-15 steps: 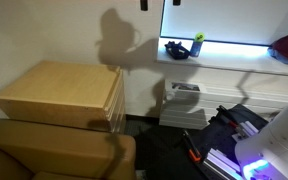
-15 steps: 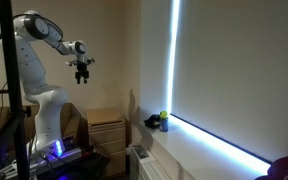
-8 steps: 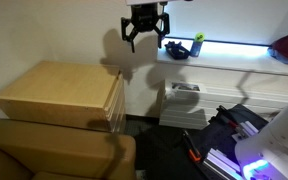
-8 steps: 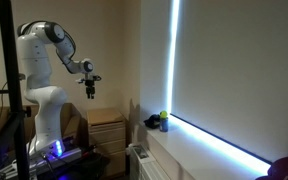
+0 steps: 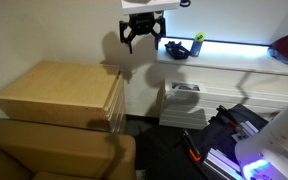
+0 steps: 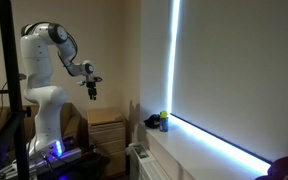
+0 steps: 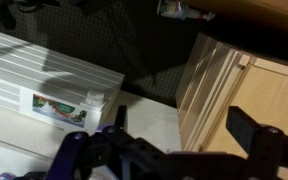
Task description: Open the drawer
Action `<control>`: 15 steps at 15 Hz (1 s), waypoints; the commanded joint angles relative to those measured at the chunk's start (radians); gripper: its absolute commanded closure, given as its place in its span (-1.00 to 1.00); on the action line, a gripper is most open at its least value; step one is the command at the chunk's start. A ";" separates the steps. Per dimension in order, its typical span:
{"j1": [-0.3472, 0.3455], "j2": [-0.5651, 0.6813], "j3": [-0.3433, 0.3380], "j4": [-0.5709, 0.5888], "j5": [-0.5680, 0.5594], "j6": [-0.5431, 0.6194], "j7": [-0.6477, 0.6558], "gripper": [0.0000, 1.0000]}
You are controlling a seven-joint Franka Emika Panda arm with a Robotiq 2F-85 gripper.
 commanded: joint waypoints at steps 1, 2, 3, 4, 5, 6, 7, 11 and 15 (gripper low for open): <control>0.001 0.188 -0.046 0.010 -0.021 0.194 0.048 -1.00; 0.006 0.236 -0.064 0.022 -0.007 0.233 0.044 -1.00; 0.011 0.284 -0.084 0.036 -0.017 0.265 0.060 -1.00; 0.017 0.332 -0.105 0.053 -0.008 0.284 0.059 -1.00; 0.024 0.379 -0.123 0.073 0.009 0.289 0.052 -1.00; 0.030 0.426 -0.133 0.100 0.036 0.275 0.027 -1.00; 0.045 0.336 -0.145 0.035 0.017 0.277 0.033 -1.00; 0.063 0.365 -0.165 0.053 0.019 0.278 0.032 -1.00; 0.079 0.439 -0.175 0.085 0.026 0.360 0.044 -1.00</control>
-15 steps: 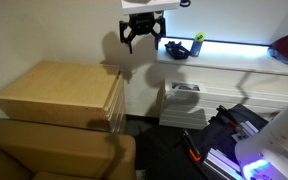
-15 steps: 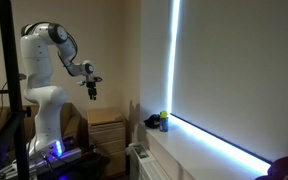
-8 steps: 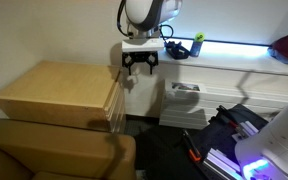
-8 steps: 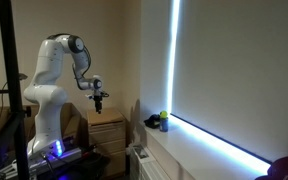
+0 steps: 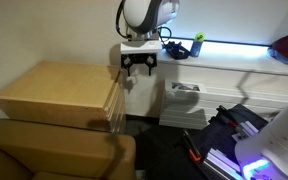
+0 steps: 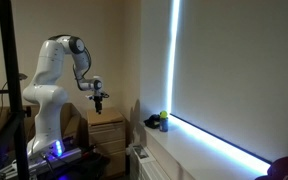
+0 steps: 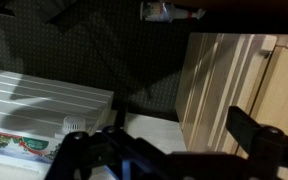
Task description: Open the drawer
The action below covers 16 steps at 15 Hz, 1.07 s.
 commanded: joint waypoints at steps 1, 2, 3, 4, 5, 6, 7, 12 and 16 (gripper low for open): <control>0.026 0.100 -0.023 0.039 0.043 0.116 -0.012 -1.00; 0.034 0.126 -0.029 0.048 0.051 0.147 -0.001 -1.00; 0.045 0.153 -0.037 0.056 0.059 0.188 0.009 -1.00; 0.058 0.179 -0.050 0.066 0.060 0.228 0.016 -1.00; 0.072 0.209 -0.067 0.080 0.064 0.257 0.025 -1.00; 0.099 0.242 -0.099 0.098 0.045 0.278 0.051 -1.00; 0.111 0.271 -0.109 0.118 0.058 0.273 0.054 -1.00; 0.152 0.315 -0.140 0.139 0.071 0.253 0.028 -1.00; 0.115 0.374 -0.084 0.183 0.124 0.272 -0.025 -1.00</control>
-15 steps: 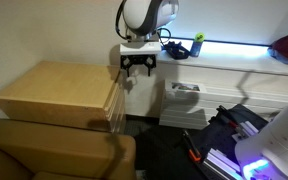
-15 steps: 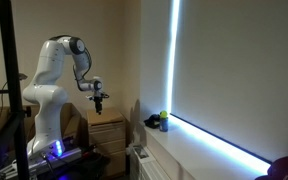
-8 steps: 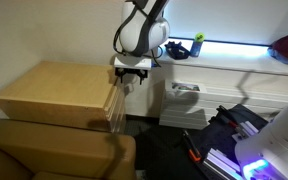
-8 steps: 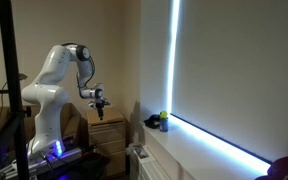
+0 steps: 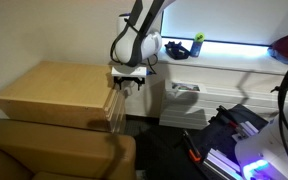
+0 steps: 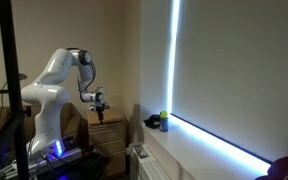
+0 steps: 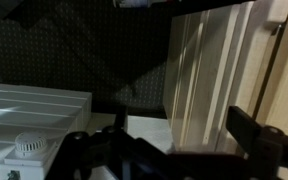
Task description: Open the drawer
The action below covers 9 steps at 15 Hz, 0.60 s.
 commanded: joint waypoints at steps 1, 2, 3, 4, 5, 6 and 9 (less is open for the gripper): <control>-0.027 0.065 0.054 0.037 0.090 0.052 -0.088 -1.00; -0.044 0.082 0.084 0.045 0.133 0.079 -0.121 -1.00; -0.047 0.098 0.099 0.053 0.165 0.102 -0.142 -1.00; -0.039 0.120 0.102 0.065 0.190 0.132 -0.152 -1.00; -0.032 0.138 0.101 0.077 0.208 0.144 -0.159 -1.00; -0.036 0.157 0.106 0.088 0.228 0.163 -0.168 -1.00; -0.022 0.204 0.090 0.119 0.264 0.190 -0.173 -1.00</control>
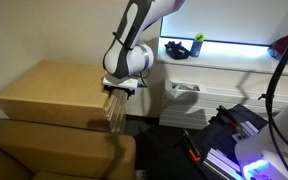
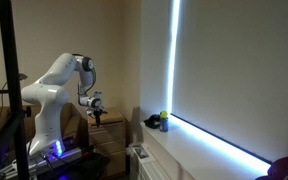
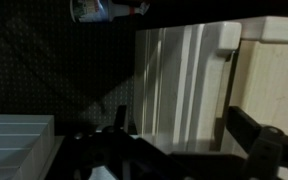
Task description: Open the drawer
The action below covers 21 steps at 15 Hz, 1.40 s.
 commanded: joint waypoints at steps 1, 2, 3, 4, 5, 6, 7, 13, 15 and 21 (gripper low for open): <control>0.016 0.014 -0.014 0.011 0.042 0.004 -0.026 -1.00; 0.015 0.029 -0.016 0.022 0.047 0.009 -0.026 -1.00; 0.015 0.039 -0.017 0.030 0.049 0.010 -0.026 -1.00; 0.015 0.043 -0.017 0.034 0.050 0.011 -0.026 -1.00; 0.012 0.052 -0.024 0.053 0.050 -0.027 -0.021 -1.00; -0.011 0.072 -0.001 0.071 0.059 -0.032 -0.037 -1.00; -0.013 0.089 0.003 0.083 0.065 -0.022 -0.039 -1.00; -0.029 0.154 0.035 0.129 0.093 0.043 -0.078 -1.00; -0.027 0.166 0.033 0.129 0.098 0.082 -0.097 -1.00; -0.109 0.147 0.142 0.023 0.181 0.336 -0.168 -1.00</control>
